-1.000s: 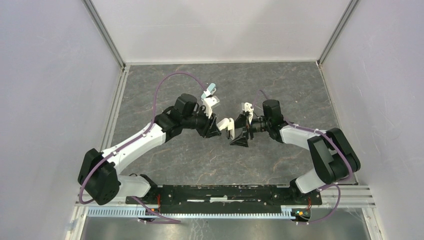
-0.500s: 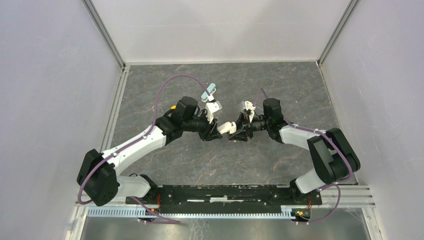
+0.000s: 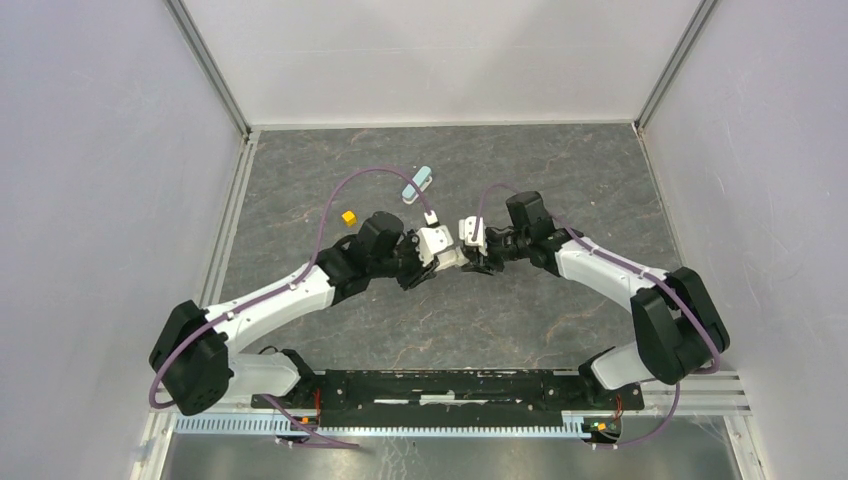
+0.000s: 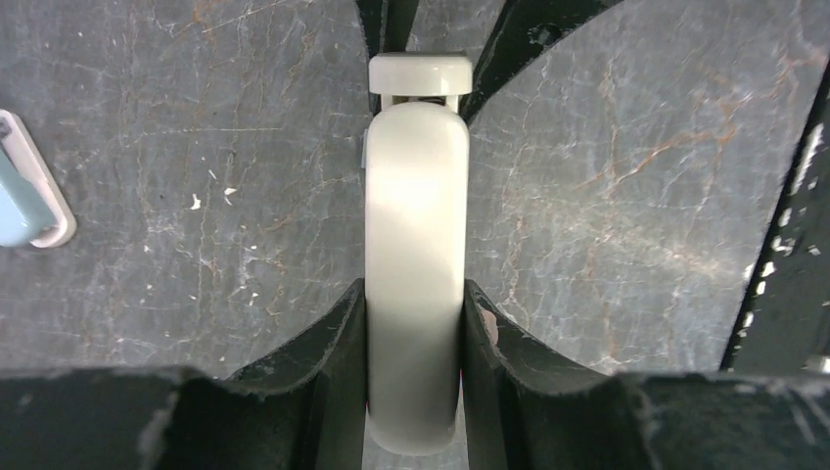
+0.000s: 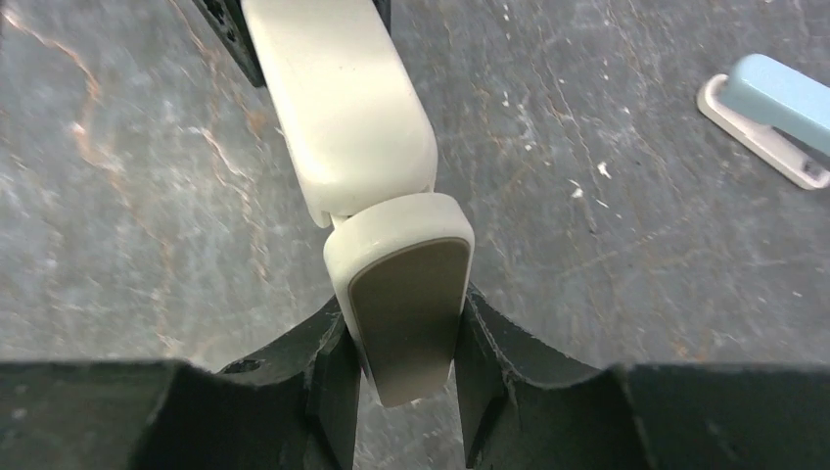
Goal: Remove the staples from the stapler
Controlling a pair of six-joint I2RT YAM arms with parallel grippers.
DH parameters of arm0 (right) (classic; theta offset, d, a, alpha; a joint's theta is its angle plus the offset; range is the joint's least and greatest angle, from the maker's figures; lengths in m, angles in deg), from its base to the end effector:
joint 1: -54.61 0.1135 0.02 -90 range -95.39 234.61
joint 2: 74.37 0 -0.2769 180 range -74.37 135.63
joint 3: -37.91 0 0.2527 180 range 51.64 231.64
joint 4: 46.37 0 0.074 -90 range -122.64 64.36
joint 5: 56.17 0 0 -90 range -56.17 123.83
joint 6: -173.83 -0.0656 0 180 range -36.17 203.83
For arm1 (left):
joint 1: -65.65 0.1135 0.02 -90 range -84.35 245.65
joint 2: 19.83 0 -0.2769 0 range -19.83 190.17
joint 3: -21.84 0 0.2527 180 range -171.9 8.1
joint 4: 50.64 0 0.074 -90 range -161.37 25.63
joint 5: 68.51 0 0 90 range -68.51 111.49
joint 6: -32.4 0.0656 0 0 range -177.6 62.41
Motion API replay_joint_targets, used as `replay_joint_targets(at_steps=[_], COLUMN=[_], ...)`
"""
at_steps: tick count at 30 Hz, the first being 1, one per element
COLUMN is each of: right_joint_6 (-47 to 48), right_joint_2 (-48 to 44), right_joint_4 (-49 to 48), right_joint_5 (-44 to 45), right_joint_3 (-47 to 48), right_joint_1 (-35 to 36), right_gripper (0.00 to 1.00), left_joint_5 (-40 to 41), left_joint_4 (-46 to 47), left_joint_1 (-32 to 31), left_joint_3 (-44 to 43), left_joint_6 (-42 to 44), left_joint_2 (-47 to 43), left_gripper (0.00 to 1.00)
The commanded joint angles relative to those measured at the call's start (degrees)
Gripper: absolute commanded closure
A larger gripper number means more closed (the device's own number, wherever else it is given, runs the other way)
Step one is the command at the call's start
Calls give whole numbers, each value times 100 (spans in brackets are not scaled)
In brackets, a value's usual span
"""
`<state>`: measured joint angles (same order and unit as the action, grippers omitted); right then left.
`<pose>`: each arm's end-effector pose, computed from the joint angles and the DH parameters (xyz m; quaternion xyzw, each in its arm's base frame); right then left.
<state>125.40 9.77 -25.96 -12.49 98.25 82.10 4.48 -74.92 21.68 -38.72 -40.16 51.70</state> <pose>0.2517 0.1845 0.2038 -0.6062 0.6110 0.3157 0.3994 0.1968 -0.2166 0.2491 0.5069 0.7204 -0.2322 0.4125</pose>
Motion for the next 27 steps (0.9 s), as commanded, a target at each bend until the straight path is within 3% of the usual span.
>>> replay_joint_targets(at_steps=[1, 13, 16, 23, 27], right_joint_6=[984, 2104, 2169, 2075, 2022], right_joint_2=[-177, -497, -604, 430, 889], right_joint_4=[799, 1287, 1321, 1331, 1472], right_joint_5=[1972, 2676, 2386, 2002, 1695], right_joint_3=[117, -47, -152, -74, 45], right_joint_1=[-79, -95, -110, -147, -171], right_gripper=[91, 88, 86, 83, 77], left_joint_5=[1235, 2116, 2172, 1891, 1830], left_joint_4=[-209, -480, -473, -263, -84], left_joint_1=[-177, -522, -591, -609, -604], left_joint_3=[134, 388, 440, 510, 551], left_joint_6=[616, 756, 690, 464, 456], left_joint_2=[3, 323, 450, 735, 999], left_gripper=[98, 98, 98, 98, 98])
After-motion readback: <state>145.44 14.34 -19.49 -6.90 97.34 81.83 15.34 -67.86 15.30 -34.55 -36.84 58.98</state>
